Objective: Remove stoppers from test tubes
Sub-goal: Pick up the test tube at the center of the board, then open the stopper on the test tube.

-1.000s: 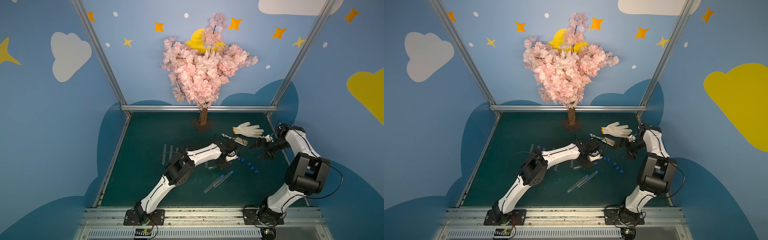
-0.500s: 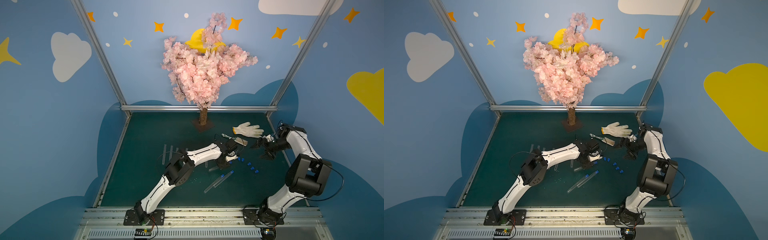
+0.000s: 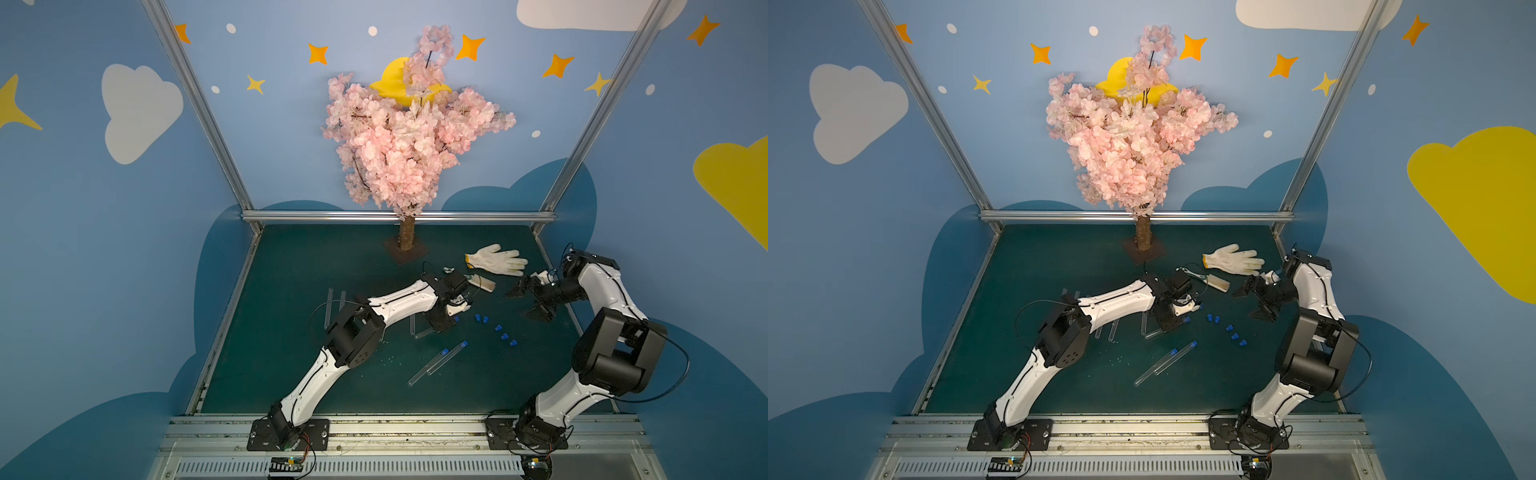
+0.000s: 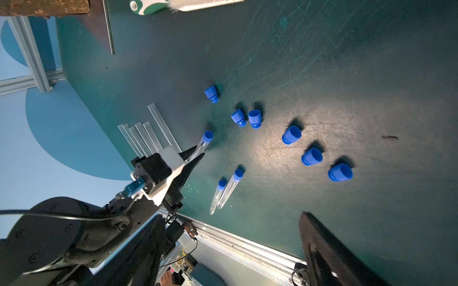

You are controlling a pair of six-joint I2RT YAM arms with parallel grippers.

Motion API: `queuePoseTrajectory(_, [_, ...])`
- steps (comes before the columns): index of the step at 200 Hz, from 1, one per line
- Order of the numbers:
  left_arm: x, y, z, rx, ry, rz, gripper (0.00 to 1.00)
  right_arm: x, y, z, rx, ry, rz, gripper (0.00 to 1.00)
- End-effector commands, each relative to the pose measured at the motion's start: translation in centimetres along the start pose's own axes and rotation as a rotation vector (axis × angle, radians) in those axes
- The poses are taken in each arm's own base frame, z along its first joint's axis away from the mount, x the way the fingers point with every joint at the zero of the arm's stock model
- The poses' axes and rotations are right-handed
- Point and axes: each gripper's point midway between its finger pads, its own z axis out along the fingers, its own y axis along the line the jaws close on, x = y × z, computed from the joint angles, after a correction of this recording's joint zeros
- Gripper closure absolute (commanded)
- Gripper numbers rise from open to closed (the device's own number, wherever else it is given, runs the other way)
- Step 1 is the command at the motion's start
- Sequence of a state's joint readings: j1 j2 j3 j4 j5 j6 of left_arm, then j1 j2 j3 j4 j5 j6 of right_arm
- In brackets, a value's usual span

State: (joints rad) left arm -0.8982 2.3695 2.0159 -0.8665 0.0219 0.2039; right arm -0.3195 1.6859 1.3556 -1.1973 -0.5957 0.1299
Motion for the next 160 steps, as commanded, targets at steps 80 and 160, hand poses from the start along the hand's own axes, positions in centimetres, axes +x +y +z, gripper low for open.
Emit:
queuePoseTrajectory(80, [1.1, 3.0, -10.9, 0.042, -0.199, -0.234, 0.92, -0.2, 4.8, 1.6, -0.164, 0.05, -0.136, 0.14])
queuePoseTrajectory(160, [4.3, 5.8, -15.2, 0.086, -0.293, -0.429, 0.92, 3.2, 14.3, 7.2, -0.355, 0.188, -0.397, 0.15])
